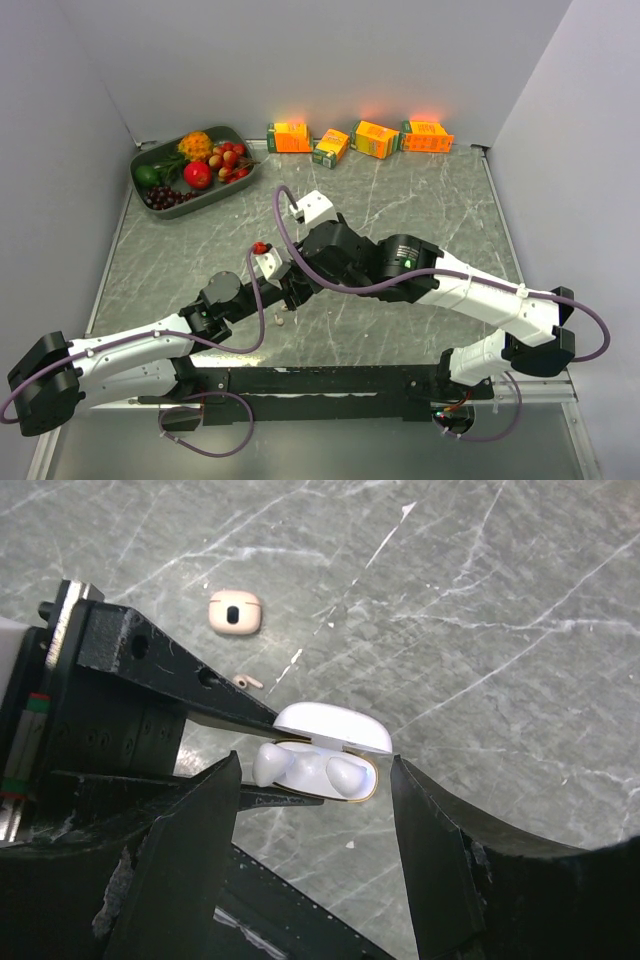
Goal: Insert the wireless bluetooth earbuds into the charging case
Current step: Close the charging case.
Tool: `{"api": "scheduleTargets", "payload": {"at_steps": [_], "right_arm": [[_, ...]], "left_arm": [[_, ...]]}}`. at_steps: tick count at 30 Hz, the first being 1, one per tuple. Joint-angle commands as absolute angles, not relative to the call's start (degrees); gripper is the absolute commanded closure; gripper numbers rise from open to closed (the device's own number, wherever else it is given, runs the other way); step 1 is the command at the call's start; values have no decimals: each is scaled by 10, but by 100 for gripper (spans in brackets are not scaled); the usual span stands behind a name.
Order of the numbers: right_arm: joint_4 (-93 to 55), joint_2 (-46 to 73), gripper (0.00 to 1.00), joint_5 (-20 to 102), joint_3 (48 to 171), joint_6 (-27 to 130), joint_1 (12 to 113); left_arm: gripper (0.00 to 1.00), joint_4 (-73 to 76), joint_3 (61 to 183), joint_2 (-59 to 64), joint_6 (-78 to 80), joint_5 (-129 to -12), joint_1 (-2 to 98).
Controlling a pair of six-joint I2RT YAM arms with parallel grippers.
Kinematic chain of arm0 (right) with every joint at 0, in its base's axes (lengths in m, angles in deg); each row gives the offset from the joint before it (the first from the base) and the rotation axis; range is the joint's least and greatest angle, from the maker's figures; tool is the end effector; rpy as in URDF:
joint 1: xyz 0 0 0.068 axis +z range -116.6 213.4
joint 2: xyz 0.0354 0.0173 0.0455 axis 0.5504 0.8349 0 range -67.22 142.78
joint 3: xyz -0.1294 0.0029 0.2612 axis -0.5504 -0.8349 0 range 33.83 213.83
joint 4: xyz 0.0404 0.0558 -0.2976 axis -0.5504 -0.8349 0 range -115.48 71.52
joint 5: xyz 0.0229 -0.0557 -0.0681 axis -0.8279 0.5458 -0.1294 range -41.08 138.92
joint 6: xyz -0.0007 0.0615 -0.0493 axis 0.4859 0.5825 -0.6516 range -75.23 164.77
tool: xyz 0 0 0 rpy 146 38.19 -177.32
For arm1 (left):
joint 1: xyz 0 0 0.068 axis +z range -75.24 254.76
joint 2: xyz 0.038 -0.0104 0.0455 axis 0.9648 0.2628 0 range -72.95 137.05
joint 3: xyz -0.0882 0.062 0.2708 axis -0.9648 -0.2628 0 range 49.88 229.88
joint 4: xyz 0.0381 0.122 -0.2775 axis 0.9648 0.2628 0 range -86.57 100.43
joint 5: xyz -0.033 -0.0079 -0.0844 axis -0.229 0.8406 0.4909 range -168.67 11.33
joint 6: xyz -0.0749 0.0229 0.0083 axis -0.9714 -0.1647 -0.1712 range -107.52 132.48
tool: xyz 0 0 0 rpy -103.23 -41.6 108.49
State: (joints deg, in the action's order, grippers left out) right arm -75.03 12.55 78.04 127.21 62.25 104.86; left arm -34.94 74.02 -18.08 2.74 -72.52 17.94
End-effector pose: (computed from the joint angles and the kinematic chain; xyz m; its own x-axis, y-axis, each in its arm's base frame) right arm 0.1381 0.3085 0.4286 -0.4213 -0.4312 -0.7979 -0.6170 0.7810 -0.0963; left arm 0.1463 -0.2369 0.2665 -0.0790 -0.1867 -0.9792 0.8897 0.4298 -0.1537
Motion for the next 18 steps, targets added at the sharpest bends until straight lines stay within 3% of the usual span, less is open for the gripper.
{"api": "scheduleTargets", "payload": {"at_steps": [1,18], "right_arm": [[-740,134,30,773,1266,618,1045],[-746,107,30,779,1230,631,1026]], "left_arm": [[99,-381,764,-195,26,-722,181],[99,-377,764,-200,25,-723,181]]}}
